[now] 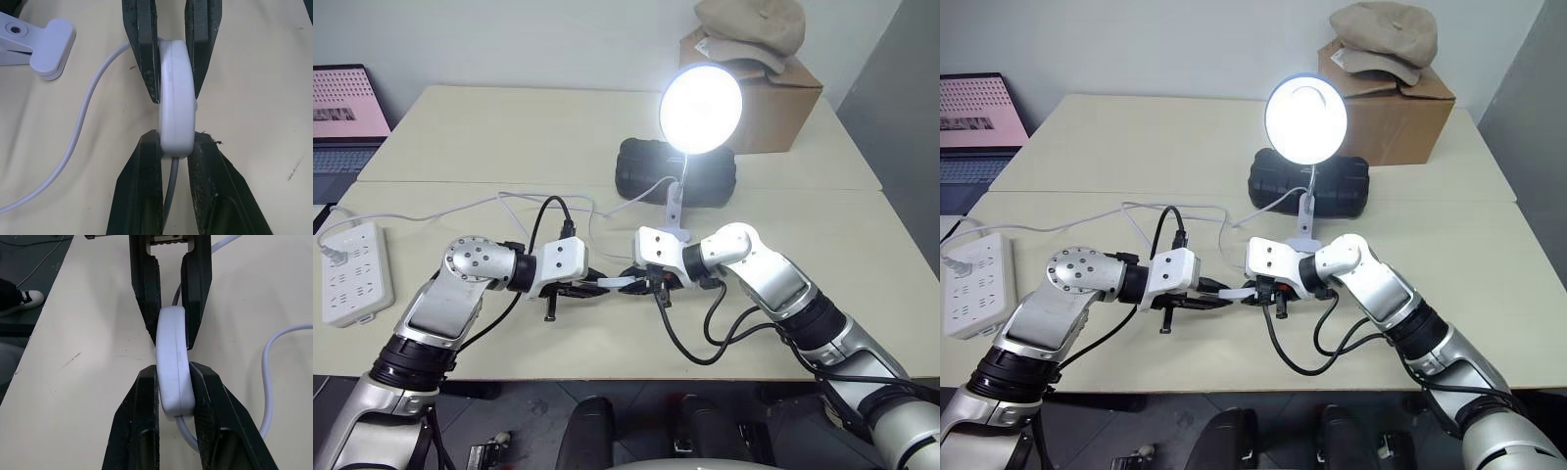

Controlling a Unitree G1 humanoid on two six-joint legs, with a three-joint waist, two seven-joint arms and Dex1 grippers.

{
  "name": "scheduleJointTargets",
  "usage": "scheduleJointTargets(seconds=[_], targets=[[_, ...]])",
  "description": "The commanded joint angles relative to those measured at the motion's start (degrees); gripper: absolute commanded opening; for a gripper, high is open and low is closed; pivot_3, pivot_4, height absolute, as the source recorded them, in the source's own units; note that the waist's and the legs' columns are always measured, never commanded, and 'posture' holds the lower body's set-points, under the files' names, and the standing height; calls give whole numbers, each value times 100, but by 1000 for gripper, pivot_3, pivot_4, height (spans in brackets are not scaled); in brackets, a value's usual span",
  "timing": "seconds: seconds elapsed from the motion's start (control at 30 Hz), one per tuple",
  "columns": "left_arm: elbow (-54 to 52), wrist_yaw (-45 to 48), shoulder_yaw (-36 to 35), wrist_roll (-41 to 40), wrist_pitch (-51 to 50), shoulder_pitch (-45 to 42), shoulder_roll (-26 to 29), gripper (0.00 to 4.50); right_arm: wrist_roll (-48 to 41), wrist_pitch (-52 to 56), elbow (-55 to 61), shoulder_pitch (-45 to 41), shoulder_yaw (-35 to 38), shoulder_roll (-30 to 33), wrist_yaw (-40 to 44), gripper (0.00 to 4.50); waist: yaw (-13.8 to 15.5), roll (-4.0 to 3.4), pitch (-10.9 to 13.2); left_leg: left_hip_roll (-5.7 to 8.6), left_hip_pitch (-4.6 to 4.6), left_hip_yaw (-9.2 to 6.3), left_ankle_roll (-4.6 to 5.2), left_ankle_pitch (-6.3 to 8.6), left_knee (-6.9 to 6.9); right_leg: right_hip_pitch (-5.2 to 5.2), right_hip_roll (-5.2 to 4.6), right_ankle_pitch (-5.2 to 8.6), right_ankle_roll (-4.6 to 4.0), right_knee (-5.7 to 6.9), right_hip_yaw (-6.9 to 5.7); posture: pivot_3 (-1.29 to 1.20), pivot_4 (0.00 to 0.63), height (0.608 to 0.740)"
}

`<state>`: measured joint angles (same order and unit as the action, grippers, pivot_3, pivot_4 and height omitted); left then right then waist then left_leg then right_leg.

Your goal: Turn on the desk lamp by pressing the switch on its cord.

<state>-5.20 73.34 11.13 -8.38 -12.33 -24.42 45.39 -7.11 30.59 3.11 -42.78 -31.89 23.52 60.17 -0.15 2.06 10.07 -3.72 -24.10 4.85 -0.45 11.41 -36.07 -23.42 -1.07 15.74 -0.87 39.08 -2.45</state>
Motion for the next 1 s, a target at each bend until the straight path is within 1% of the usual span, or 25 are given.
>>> scheduleJointTargets(seconds=[0.03, 0.1, 0.13, 0.23, 0.3, 0.33, 0.47, 0.57, 0.6, 0.73, 0.97, 1.0], targets=[[-25, -70, -21, -19, 48, -27, -21, 389, -29, -125, 135, 10, 212, -58, -20, 553, 0, 0, 0, 0, 0, 0, 0, 0, 0, 0, 0, 0, 0, 0, 0, 0, 150, 740], [-17, -65, -17, -22, 68, -23, -19, 389, -58, -158, 144, 27, 247, -70, 1, 553, 0, 0, 0, 0, 0, 0, 0, 0, 0, 0, 0, 0, 0, 0, 0, 0, 150, 740], [-17, -63, -13, -22, 79, -20, -14, 389, -68, -174, 158, 33, 259, -63, 21, 1251, 0, 0, 0, 0, 0, 0, 0, 0, 0, 0, 0, 0, 0, 0, 0, 0, 150, 740], [20, -60, 12, 30, 157, -25, 13, 389, -49, -255, 186, 28, 313, -45, 35, 1922, 0, 0, 0, 0, 0, 0, 0, 0, 0, 0, 0, 0, 0, 0, 0, 0, 150, 740], [54, -60, 19, 71, 210, -26, 30, 389, -22, -315, 260, 20, 357, 7, 46, 2496, 0, 0, 0, 0, 0, 0, 0, 0, 0, 0, 0, 0, 0, 0, 0, 0, 150, 740], [73, -64, 17, 89, 230, -25, 34, 389, -34, -305, 336, 24, 389, 45, 60, 2697, 0, 0, 0, 0, 0, 0, 0, 0, 0, 0, 0, 0, 0, 0, 0, 0, 150, 740], [276, -117, 53, 250, 389, -50, 30, 389, -140, -154, 838, 146, 574, 291, 81, 3787, 2, 0, 0, 0, 0, 0, 0, 0, 0, 0, 0, 0, 0, 0, 0, 0, 150, 740], [543, -219, 100, 376, 503, -132, -66, 389, -47, -137, 1132, 360, 662, 434, -98, 4376, 3, 0, 0, 0, 0, 0, 0, 0, 0, 0, 0, 0, 0, -1, -1, 0, 150, 740], [642, -270, 117, 428, 549, -168, -104, 389, -1, -136, 1205, 427, 683, 467, -171, 4493, 4, 0, 0, 0, 0, -1, 0, 0, 0, 0, 0, 0, 0, -1, -1, 0, 150, 740], [1338, -540, 252, 814, 1015, -419, -270, 389, -41, 46, 1640, 856, 844, 695, -322, 4500, 12, 0, 0, 1, 1, -1, 0, 0, -1, 1, -1, 0, 0, 0, -2, 0, 150, 740], [2038, -595, 325, 965, 1377, -736, -483, 389, -123, 525, 2125, 1319, 1203, 951, -641, 4500, 6, 1, -1, 0, 0, 2, 0, 0, 0, 0, -1, 0, 1, -2, 1, 0, 150, 740], [2092, -595, 326, 988, 1418, -763, -491, 1089, -140, 579, 2159, 1341, 1225, 969, -669, 4500, -1, 1, -1, 0, 0, 2, 0, 0, 0, 0, 0, 0, 1, -1, 1, 0, 150, 740]])
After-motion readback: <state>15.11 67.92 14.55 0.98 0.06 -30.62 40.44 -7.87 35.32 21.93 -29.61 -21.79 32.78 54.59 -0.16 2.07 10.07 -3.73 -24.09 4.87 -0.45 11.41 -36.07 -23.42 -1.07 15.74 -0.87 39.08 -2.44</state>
